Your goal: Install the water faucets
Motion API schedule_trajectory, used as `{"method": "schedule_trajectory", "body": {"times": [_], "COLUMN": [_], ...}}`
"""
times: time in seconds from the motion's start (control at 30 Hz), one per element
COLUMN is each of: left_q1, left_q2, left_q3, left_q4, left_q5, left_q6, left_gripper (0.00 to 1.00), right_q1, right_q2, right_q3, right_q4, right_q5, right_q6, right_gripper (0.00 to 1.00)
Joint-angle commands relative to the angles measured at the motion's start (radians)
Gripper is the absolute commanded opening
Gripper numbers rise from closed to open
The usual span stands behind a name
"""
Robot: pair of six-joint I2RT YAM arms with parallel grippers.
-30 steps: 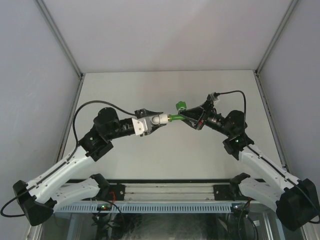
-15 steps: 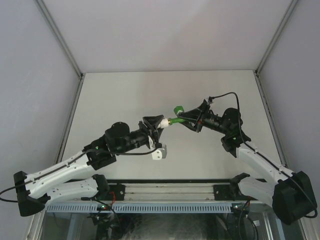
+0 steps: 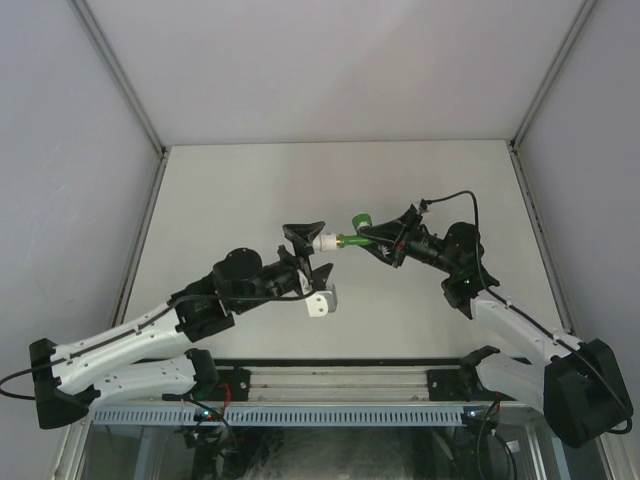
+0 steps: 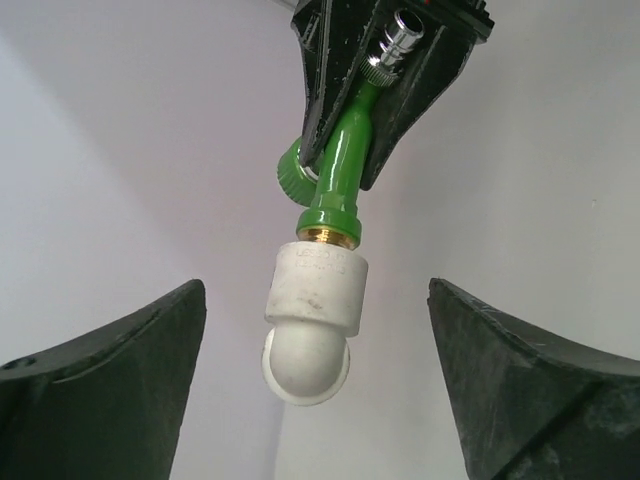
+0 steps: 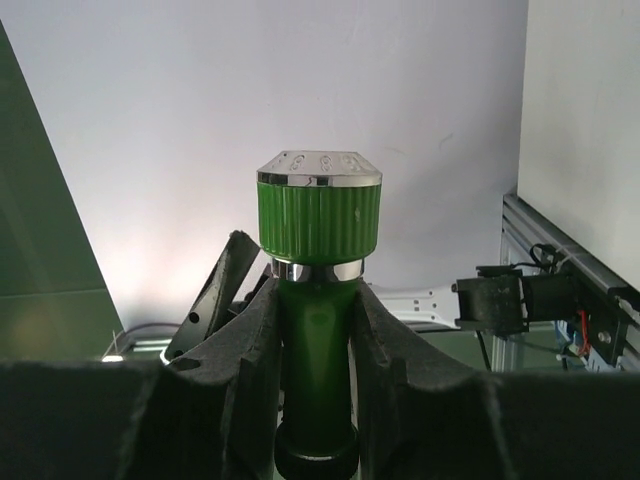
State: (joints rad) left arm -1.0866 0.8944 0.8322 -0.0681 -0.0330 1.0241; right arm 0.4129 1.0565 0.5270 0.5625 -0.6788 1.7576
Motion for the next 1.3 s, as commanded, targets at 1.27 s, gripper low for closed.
{"method": "schedule_trajectory", "body": {"times": [1.27], "left_q1": [0.533], "left_q2": [0.188], "left_q3": [-0.069], "left_q4": [0.629], "left_q5": [0.551], "left_q6": [-2.579], "left_gripper": [1.00], "right_q1": [-0.078], "right_q2": [-0.131], "right_q3": [-0.032], "right_q4": [0.394], "right_q5": [0.176], "right_q6": [-0.599], "right_gripper": [0.00]}}
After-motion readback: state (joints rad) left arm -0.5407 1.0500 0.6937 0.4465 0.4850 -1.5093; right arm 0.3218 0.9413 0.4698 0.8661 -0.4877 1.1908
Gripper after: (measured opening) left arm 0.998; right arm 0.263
